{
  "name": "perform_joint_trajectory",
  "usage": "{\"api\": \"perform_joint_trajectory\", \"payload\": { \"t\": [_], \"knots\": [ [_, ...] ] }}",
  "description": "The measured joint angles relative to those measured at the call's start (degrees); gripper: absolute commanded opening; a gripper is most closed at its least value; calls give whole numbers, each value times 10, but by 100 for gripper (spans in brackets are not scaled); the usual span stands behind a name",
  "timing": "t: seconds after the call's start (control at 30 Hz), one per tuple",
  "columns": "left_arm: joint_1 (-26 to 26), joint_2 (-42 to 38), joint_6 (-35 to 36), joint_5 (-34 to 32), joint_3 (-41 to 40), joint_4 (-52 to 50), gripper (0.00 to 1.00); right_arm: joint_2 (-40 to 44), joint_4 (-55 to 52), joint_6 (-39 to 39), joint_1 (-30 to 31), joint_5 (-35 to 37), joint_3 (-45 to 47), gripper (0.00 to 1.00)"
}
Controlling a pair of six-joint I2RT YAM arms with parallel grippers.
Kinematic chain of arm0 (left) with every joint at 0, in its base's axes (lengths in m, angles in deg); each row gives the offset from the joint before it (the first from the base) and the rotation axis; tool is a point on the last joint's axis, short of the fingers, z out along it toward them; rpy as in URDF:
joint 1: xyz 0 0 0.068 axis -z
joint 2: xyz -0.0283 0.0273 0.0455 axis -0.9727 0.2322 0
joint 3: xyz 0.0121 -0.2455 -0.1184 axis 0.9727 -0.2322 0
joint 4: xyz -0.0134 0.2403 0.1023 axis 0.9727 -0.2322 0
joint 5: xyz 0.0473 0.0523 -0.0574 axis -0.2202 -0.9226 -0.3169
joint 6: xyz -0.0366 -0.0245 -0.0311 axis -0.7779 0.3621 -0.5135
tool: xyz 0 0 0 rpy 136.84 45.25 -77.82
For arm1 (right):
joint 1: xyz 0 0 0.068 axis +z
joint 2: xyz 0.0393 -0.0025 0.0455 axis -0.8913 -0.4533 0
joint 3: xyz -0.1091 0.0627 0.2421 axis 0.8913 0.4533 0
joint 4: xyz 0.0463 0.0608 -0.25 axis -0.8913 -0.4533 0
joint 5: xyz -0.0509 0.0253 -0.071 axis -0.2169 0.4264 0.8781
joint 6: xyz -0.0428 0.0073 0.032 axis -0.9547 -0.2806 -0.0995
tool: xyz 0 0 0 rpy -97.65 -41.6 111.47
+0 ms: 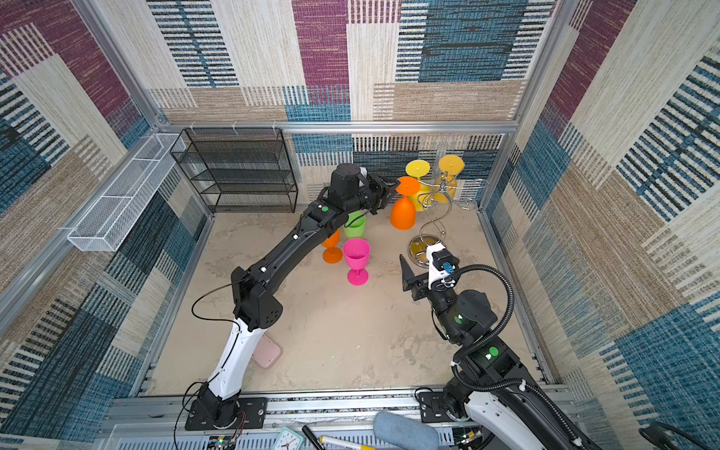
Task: Take the wine glass off the wine glass rack
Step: Pick up the wine glass from the wine glass rack.
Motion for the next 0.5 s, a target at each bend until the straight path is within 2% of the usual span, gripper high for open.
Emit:
{"api": "perform_joint_trajectory", "payload": {
  "t": [0.27, 0.5],
  "knots": [
    [4, 1, -10, -1, 0, 16, 14, 0, 0, 2, 0, 0, 0, 84],
    [7, 1, -12, -3, 0, 21, 6, 0, 0, 2, 0, 1, 0, 83]
  ]
}}
